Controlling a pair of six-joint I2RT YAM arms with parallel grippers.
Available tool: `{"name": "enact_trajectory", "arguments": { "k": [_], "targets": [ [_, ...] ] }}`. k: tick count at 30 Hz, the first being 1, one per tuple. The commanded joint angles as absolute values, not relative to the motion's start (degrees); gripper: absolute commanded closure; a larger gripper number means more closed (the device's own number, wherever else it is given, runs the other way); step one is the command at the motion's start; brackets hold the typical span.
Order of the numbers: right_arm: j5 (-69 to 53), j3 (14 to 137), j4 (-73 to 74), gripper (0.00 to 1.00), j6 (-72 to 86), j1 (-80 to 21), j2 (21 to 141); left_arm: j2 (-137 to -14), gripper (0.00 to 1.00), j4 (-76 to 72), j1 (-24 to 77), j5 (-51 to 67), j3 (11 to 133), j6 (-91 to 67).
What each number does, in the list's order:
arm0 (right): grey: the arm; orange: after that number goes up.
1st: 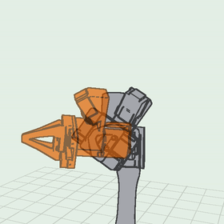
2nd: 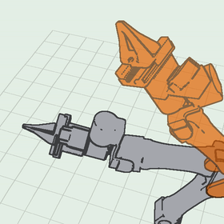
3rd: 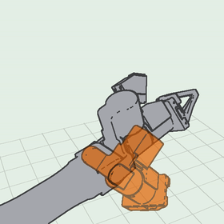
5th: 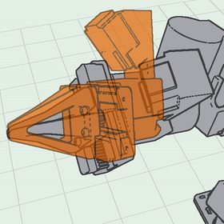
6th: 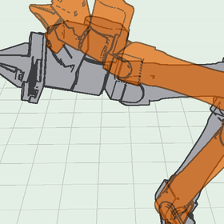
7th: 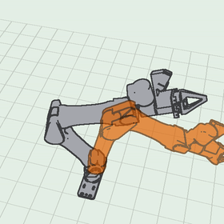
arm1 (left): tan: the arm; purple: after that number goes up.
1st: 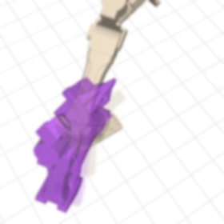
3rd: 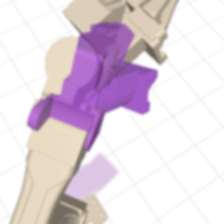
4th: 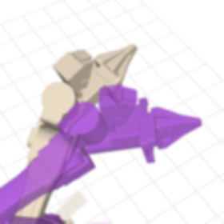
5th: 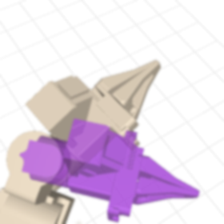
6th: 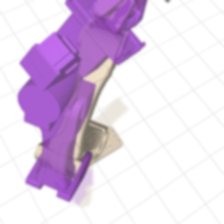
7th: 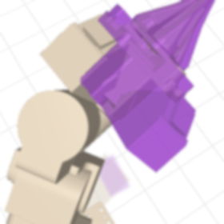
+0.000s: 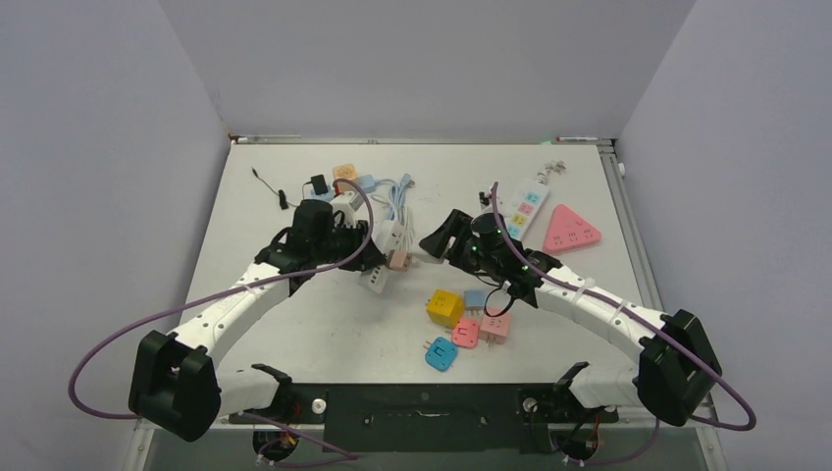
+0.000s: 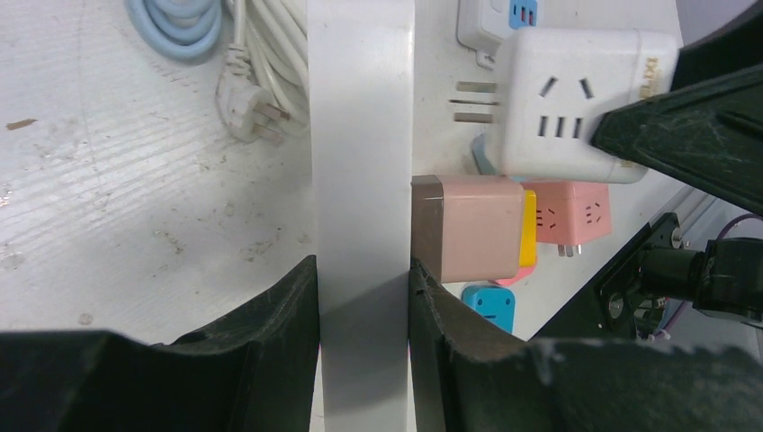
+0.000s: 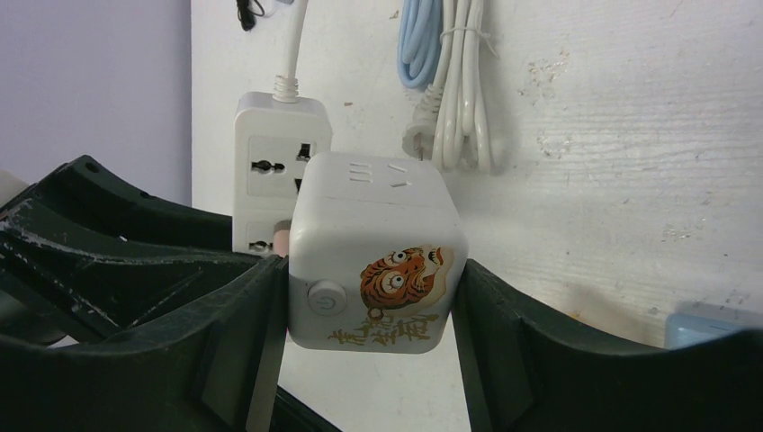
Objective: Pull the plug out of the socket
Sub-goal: Remove the plug from the socket, then place the plug at the center of the board.
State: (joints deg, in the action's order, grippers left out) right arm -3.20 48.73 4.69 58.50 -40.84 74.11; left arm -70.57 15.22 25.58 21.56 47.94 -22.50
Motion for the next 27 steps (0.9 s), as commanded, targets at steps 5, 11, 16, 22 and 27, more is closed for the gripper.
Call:
{"name": "enact_trajectory", "arguments": {
  "k": [5, 11, 16, 22, 27],
  "targets": [
    [8.6, 53.9, 16.4, 0.95, 50.2, -40.3, 65.0, -64.8, 1.00, 10.1, 19.4, 21.7, 49.7, -24.7],
    [19.1, 55.5, 31.5, 0.95, 45.9, -40.3, 60.4, -61.4, 1.00, 11.4, 17.7, 17.0, 49.7, -23.1],
    [26.1, 54.8, 42.8, 0.95, 46.1, -39.8, 58.2, -60.0, 1.00, 11.7, 17.7, 15.5, 49.7, -22.4],
    [25.1, 49.6, 44.8, 0.95, 47.0, -38.8, 56.5, -60.5, 1.00, 11.4, 17.7, 16.7, 49.6, -22.8],
    [23.4, 46.4, 42.7, 0.95, 47.1, -37.9, 57.1, -60.6, 1.00, 11.3, 17.7, 17.2, 49.5, -23.0]
  ]
}}
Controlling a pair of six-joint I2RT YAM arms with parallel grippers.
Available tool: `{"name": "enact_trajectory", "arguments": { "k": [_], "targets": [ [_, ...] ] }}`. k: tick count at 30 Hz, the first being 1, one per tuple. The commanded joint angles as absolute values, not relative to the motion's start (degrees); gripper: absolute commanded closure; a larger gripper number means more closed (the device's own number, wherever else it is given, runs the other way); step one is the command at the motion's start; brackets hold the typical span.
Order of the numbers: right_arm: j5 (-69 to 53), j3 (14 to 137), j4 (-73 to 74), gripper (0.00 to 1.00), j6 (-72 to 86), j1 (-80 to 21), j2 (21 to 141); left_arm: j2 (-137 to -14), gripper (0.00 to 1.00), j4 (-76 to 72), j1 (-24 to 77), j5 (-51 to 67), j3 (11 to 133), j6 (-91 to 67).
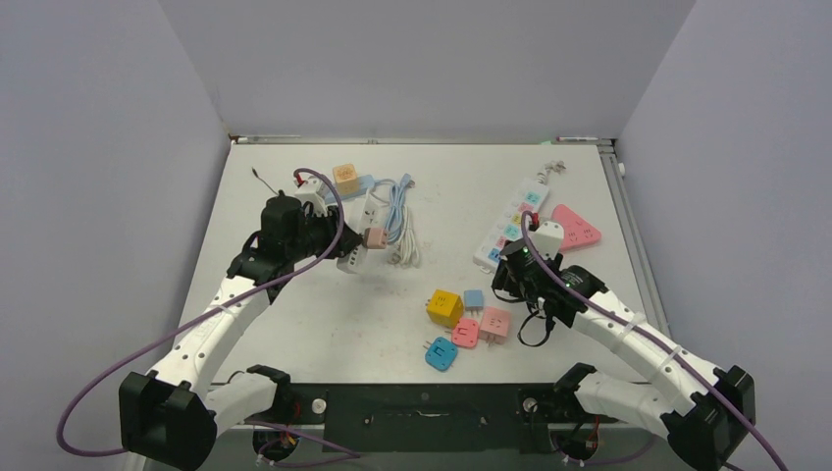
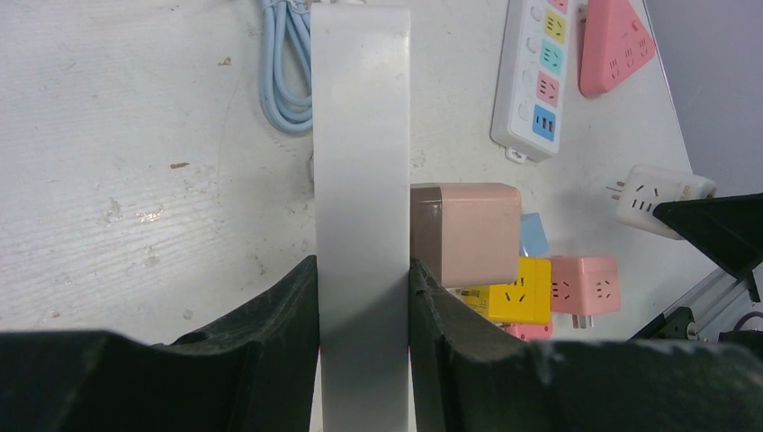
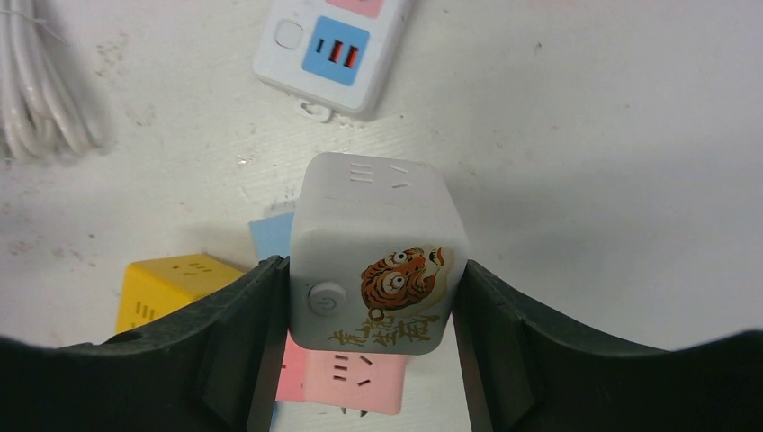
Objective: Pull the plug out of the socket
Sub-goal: Place the plug at the center of the board.
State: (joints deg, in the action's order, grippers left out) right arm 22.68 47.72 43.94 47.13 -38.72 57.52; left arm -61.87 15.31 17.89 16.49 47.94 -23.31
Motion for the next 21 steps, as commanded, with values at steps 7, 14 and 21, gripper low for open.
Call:
{"name": "enact_trajectory", "arguments": {
  "k": [7, 14, 21],
  "targets": [
    [20.4, 43.2, 36.2, 0.95, 45.9, -37.0, 59.8, -60.6, 1.00, 11.2, 17.7, 17.8, 49.3, -23.3],
    [19.7, 41.0, 33.5, 0.92, 45.8, -36.6, 62.7, -61.1, 1.00, 11.0, 17.8, 18.6, 49.3, -23.5],
    [18.3, 39.1, 30.9, 0.87, 45.4, -36.0, 64.6, -61.3, 1.00, 10.9, 17.8, 19.0, 49.4, -23.7]
  ]
}}
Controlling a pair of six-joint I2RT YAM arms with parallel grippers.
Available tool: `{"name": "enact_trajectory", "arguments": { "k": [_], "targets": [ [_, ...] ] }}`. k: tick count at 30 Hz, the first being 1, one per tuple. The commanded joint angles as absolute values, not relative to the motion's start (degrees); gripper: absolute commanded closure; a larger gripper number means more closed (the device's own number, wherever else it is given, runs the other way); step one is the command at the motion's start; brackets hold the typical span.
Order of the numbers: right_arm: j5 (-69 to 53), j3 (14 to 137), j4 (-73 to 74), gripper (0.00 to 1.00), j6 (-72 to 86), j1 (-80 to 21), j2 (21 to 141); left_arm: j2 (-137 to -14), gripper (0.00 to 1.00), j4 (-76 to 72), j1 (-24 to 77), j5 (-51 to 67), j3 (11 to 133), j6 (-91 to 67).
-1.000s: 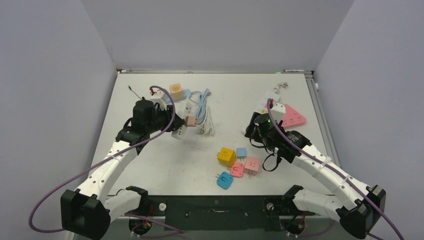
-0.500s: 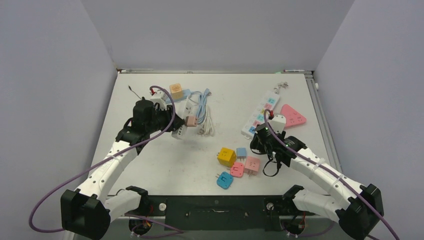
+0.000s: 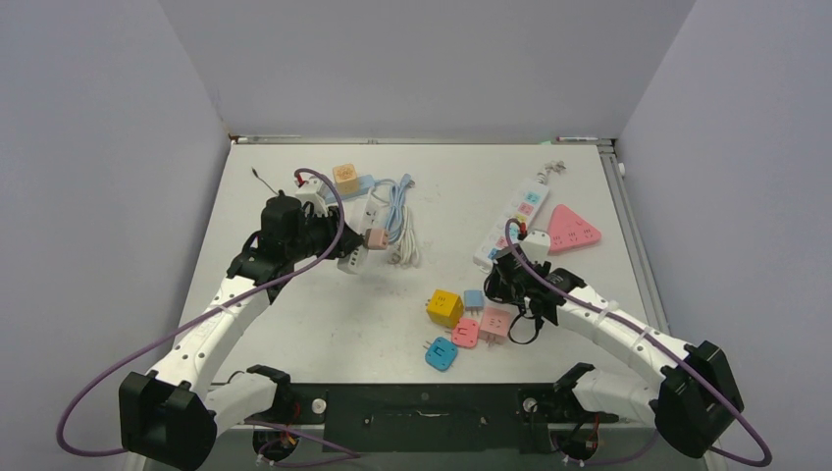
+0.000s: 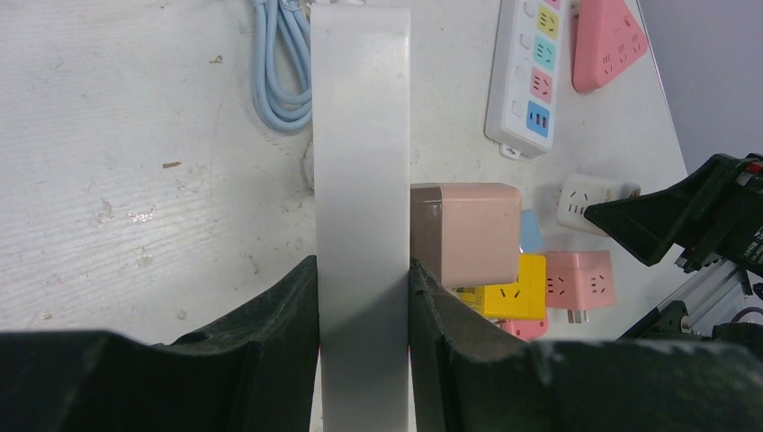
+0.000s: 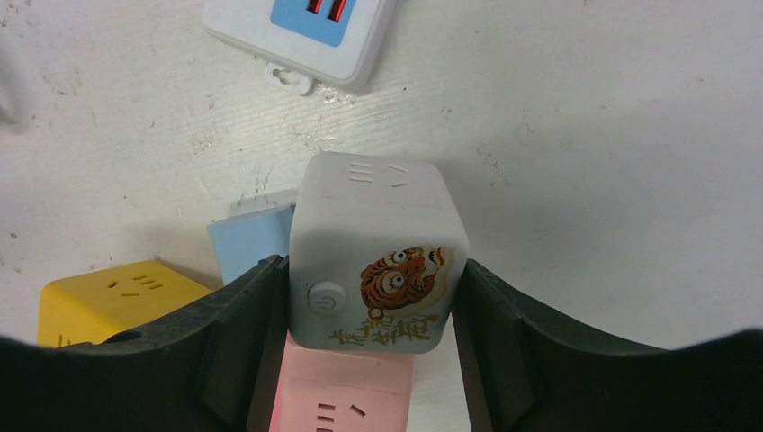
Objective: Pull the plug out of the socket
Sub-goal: Place the plug at the center of the board.
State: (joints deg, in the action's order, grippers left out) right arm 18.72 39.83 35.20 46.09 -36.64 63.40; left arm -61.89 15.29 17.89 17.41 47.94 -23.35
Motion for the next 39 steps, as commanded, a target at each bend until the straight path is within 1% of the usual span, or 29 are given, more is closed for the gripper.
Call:
{"name": "enact_trajectory", "arguments": {
  "k": [1, 5, 11, 15, 17, 22, 33, 39],
  "targets": [
    [18.1, 38.9, 30.6, 0.87, 45.4, -36.0, 65.1, -61.4, 1.00, 10.9, 17.8, 19.1, 49.4, -23.7],
    [17.5, 38.3, 29.4, 0.85, 45.6, -36.0, 65.9, -61.5, 1.00, 10.9, 17.8, 19.2, 49.4, -23.7],
    [17.5, 38.2, 28.9, 0.79, 45.4, -35.9, 67.2, -61.7, 1.00, 10.8, 17.8, 19.7, 49.4, -23.8],
    [17.0, 38.1, 28.6, 0.67, 45.4, -35.9, 67.2, -61.7, 1.00, 10.8, 17.8, 19.8, 49.3, -23.9],
    [16.7, 38.3, 28.6, 0.59, 45.4, -35.9, 67.1, -61.7, 1.00, 10.7, 17.8, 19.8, 49.3, -23.9],
    [16.5, 39.4, 29.2, 0.46, 45.2, -35.9, 66.4, -61.8, 1.00, 10.7, 17.8, 20.0, 49.3, -24.0],
    [16.5, 41.2, 30.8, 0.24, 44.7, -35.9, 65.0, -61.8, 1.00, 10.6, 17.8, 20.1, 49.3, -24.0],
    [16.8, 42.0, 31.8, 0.17, 44.6, -35.9, 64.0, -61.8, 1.00, 10.6, 17.8, 20.2, 49.3, -24.0]
  ]
}}
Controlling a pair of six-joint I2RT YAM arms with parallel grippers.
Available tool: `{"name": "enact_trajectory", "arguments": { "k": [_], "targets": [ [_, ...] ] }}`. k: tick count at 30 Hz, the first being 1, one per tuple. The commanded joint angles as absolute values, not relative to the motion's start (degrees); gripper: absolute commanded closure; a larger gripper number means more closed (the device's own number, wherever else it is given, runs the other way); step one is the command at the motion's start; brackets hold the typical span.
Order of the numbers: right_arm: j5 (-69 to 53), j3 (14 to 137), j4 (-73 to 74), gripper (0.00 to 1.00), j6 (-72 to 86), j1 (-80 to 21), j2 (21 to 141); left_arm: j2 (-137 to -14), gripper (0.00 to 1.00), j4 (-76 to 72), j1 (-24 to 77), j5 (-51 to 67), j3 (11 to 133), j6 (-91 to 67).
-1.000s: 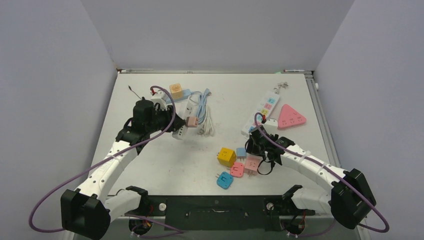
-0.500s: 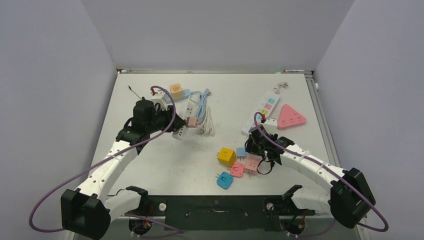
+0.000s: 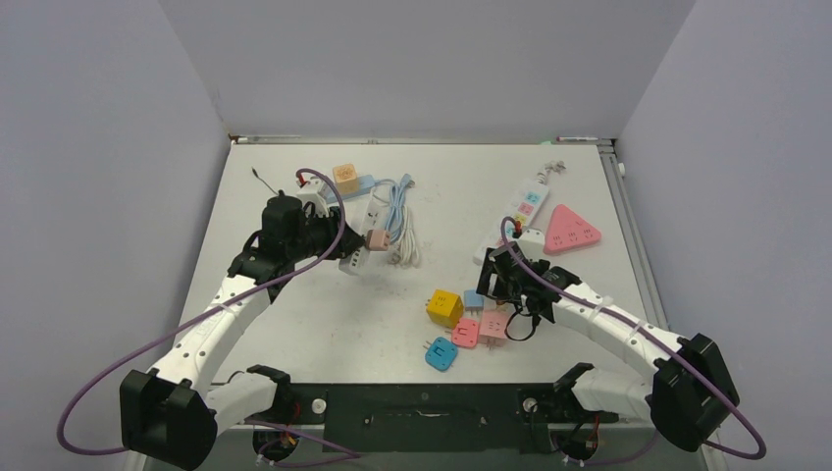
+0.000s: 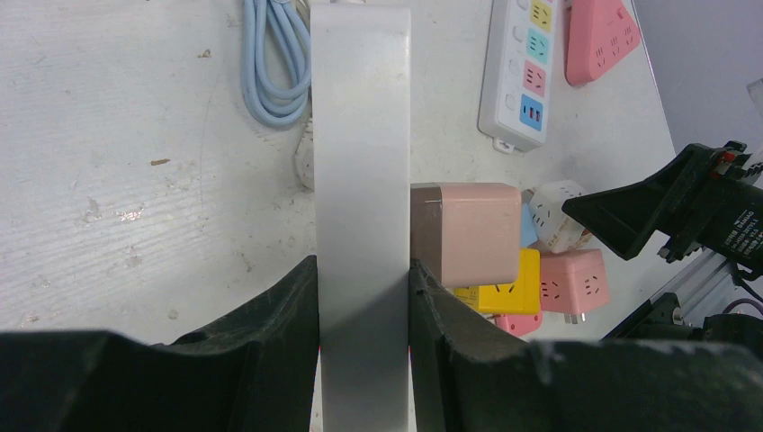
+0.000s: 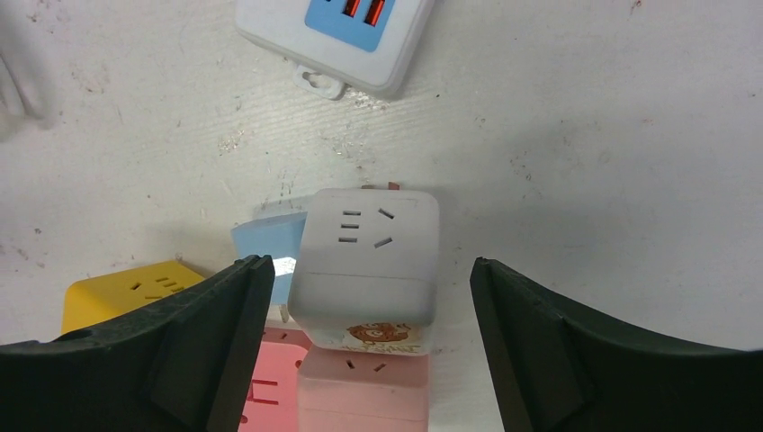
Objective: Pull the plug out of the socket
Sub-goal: Place the plug at the center of the board, then remove the plug from the socket.
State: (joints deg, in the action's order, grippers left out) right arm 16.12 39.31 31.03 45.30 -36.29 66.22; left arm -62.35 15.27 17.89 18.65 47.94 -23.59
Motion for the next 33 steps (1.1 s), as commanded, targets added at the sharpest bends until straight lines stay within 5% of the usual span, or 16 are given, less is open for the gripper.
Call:
{"name": "enact_trajectory", "arguments": {
  "k": [1, 13, 23, 33],
  "targets": [
    [16.9, 42.1, 32.1, 0.16, 44.5, -35.9, 63.7, -61.8, 1.00, 10.6, 17.8, 20.1, 49.3, -24.0],
    [17.2, 46.1, 33.5, 0.00, 43.0, -36.0, 55.5, -62.5, 1.00, 6.7, 18.3, 25.4, 48.0, -25.8],
    [4.2, 41.5, 14.9, 0.04, 53.4, -36.7, 48.5, -61.6, 1.00, 1.3, 23.5, 27.6, 45.6, -27.0],
    [8.2, 43.7, 0.6, 0.00, 59.1, -53.2, 59.6, -61.2, 1.00, -1.3, 29.0, 23.3, 43.5, -28.4]
  ]
}}
